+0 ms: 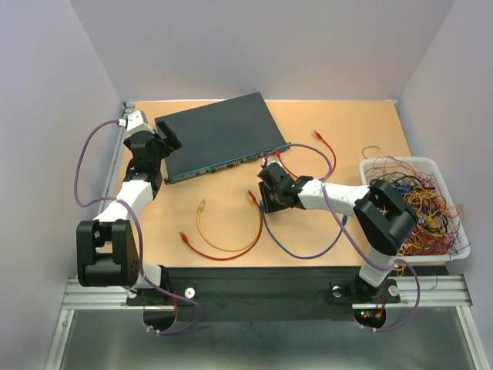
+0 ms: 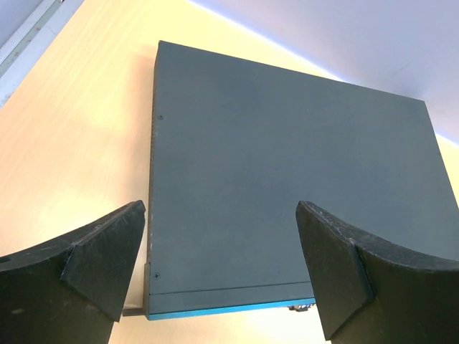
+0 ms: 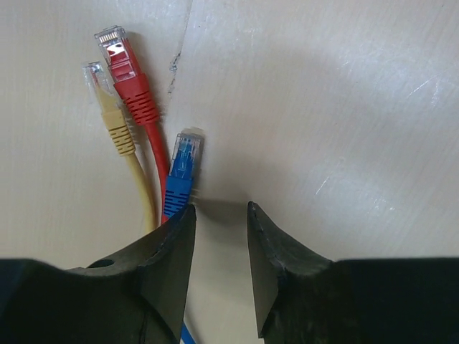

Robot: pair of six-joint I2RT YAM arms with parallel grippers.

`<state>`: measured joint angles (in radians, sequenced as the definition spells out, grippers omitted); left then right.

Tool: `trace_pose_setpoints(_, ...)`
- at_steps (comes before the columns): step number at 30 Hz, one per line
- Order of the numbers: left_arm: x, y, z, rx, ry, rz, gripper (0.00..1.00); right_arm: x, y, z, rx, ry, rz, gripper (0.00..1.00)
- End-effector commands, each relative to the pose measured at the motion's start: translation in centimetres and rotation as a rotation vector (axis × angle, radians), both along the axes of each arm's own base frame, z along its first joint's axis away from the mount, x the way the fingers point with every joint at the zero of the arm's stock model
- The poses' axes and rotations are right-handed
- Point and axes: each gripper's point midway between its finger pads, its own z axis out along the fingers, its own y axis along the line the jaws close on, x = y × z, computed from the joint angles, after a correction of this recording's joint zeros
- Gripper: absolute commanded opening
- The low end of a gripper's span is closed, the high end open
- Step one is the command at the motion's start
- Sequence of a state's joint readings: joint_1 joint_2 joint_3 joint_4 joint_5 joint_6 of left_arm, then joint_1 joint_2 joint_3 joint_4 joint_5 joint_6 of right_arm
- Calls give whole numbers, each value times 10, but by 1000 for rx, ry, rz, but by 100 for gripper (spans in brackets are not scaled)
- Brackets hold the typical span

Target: Insert the plug into the switch port

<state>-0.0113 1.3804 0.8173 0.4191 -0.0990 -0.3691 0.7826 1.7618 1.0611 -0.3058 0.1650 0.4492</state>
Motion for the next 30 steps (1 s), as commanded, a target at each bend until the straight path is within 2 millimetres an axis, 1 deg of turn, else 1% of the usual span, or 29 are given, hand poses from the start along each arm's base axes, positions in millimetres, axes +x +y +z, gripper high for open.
trace_pose_setpoints(1,-1,4,15,22,-59,12,97,13,10,35,56,-105,-49,41)
trace_pose_setpoints(4,0,3,15,22,-57,7,97,14,12,43,69,-117,-48,41)
trace_pose_setpoints(7,-1,3,11,25,-49,6,97,13,18,49,85,-125,-43,41)
trace_pose_setpoints(12,-2,2,10,24,-50,2,97,10,28,48,90,-122,-25,41)
trace_pose_setpoints(13,-2,2,11,22,-52,0,97,9,30,43,84,-111,-21,41)
trace_pose_setpoints(18,-2,0,9,23,-47,-6,97,3,38,37,82,-98,-6,41)
trace_pose_setpoints(28,-3,0,7,26,-44,-7,97,1,35,12,31,-64,-15,41)
trace_pose_setpoints(30,-3,0,6,26,-42,-7,97,1,34,9,24,-61,-18,39)
